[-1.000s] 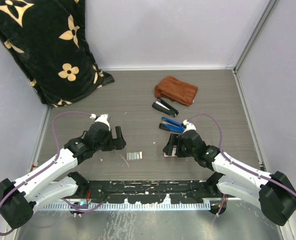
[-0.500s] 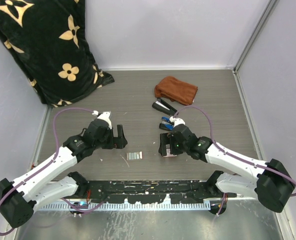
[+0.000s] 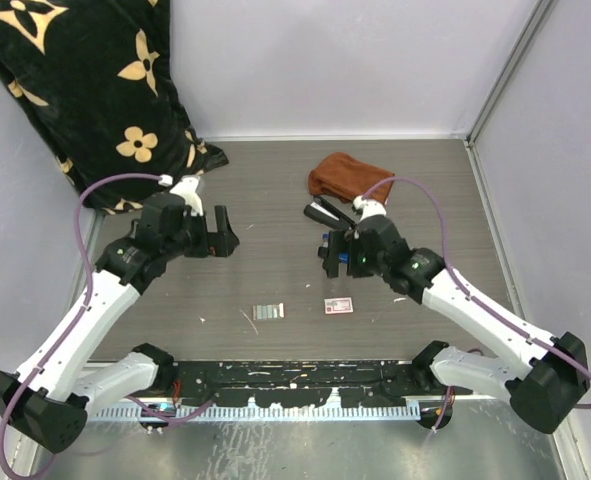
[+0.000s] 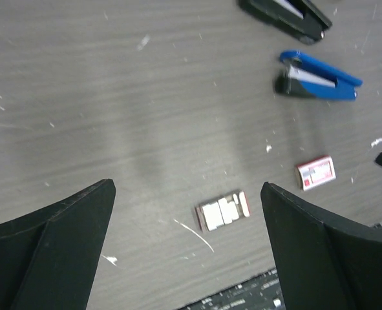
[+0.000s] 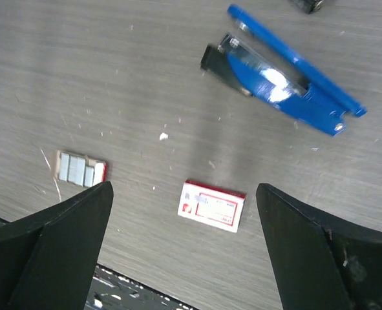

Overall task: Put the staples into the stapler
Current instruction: Open the staple box at the center of the board, then open the stapler at the center of the board.

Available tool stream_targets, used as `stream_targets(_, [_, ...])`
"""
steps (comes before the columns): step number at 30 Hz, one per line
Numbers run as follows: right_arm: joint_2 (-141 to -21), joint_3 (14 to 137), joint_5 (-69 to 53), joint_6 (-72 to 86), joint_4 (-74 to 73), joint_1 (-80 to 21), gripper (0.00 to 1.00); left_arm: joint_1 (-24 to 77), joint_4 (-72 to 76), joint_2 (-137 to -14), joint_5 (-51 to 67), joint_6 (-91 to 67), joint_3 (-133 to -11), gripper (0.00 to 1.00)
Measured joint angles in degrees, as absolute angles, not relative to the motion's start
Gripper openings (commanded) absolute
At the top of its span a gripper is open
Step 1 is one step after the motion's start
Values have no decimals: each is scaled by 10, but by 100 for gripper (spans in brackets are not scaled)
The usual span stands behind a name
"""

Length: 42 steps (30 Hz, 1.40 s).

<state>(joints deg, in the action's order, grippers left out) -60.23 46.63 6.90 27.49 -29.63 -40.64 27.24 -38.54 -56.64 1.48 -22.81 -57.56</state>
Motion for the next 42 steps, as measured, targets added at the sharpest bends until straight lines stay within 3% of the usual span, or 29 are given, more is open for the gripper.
stream_targets(5, [-662, 528, 37, 243, -296, -321, 93, 219, -351, -558, 6, -181, -560, 98])
stream_targets(12, [-780, 588, 22, 188, -296, -284, 89, 206, -350, -547, -41, -139, -530, 98])
stream_targets(17, [-847, 614, -4, 165, -278, -245, 95, 206, -351, -527, -74, -122, -529, 98])
stream_targets(29, [-913, 603, -50, 136, -234, -182, 99, 206, -360, -526, -92, -107, -529, 98])
stream_targets(42, [-906, 497, -151, 165, -179, -172, 93, 206, -367, -530, -86, -107, -529, 98])
